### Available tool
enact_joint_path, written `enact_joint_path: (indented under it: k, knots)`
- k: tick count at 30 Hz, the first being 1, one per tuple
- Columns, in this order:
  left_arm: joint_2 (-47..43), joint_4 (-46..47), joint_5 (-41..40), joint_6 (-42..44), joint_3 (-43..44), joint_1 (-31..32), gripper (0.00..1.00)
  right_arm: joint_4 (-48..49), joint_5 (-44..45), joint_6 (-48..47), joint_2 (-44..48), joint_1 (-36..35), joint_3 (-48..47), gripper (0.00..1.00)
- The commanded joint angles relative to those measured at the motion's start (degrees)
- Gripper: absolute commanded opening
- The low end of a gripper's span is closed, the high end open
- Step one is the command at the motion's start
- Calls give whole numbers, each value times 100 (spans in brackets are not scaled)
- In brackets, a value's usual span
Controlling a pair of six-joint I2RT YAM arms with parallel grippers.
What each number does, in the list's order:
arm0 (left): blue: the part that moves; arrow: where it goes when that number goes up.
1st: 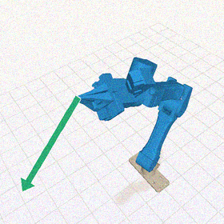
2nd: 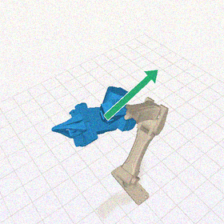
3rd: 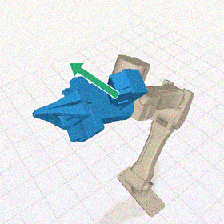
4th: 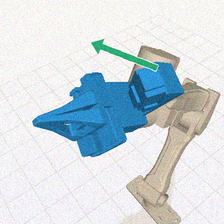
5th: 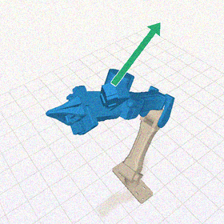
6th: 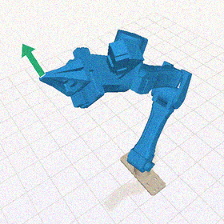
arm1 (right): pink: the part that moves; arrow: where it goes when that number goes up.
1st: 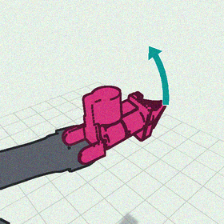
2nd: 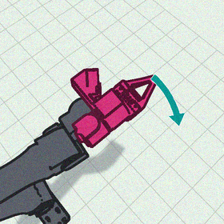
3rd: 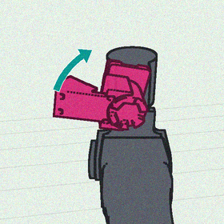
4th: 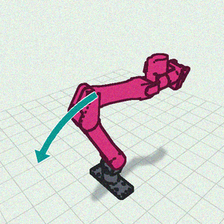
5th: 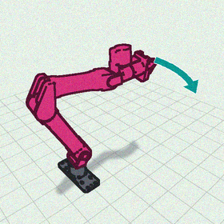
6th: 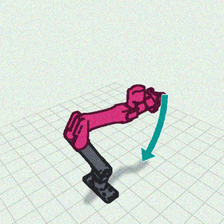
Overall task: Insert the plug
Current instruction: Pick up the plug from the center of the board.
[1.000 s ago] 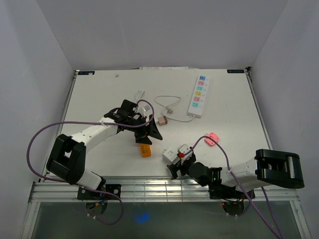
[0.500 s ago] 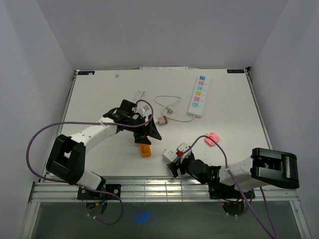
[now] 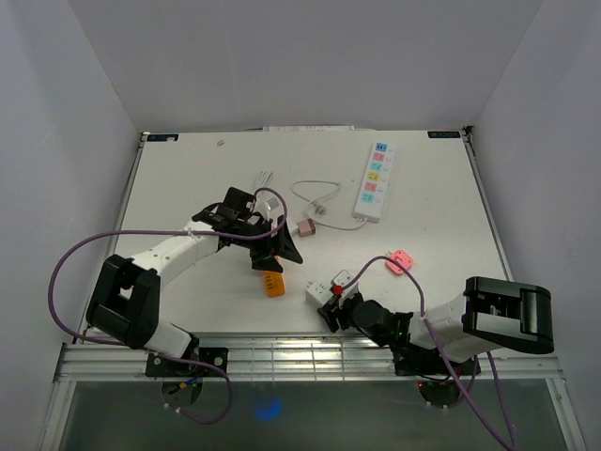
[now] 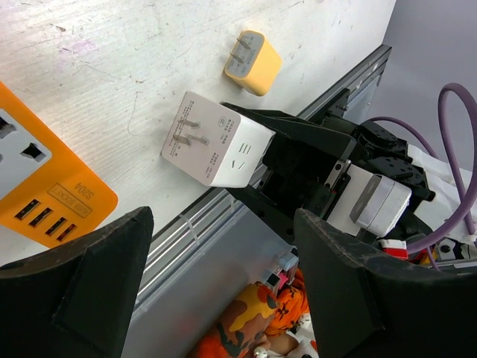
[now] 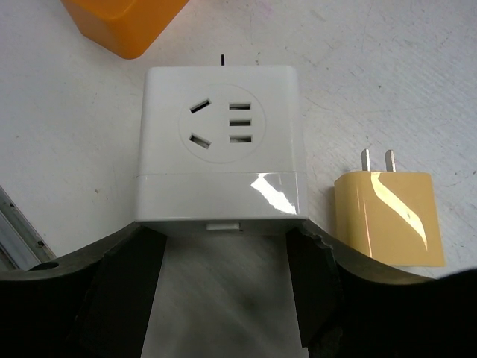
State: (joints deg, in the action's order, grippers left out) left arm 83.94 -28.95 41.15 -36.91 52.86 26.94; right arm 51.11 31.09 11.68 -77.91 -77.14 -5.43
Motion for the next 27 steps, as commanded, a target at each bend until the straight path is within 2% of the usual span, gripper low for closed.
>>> enact_joint_path:
  k: [1, 6, 9, 13, 14, 17, 19, 23, 27]
  knots:
    - [-361, -84, 113, 148, -39, -136, 87, 233, -68, -52, 65, 15, -125, 46]
    - [-580, -462, 60, 394, 66, -487, 88, -714, -366, -192, 548, 24, -484, 26]
    - [-773, -585, 104, 518, 49, -944, 87, -1329, -647, -306, 689, 24, -976, 24]
    - [-862, -559, 280, 553, -4, -1663, 88, -2595, -1270, -1129, 707, 59, -1933, 19]
    - [-853, -455, 306, 544, -13, -1770, 88, -3268, -1620, -1385, 646, 103, -2431, 19]
    - [-766, -191, 236, 439, -48, -2192, 88, -4551, -1833, -1948, 348, 243, -3225, 17]
    - [-634, 20, 236, 264, -74, -2420, 88, -5004, -1966, -2152, 215, 349, -3893, 10]
    - [-275, 574, 280, -88, -74, -2536, 88, -5682, -2842, -2582, -4, 883, -4623, 8]
    - [-89, 917, 333, -370, -65, -2544, 88, -6672, -3337, -3039, -443, 1219, -5511, 8]
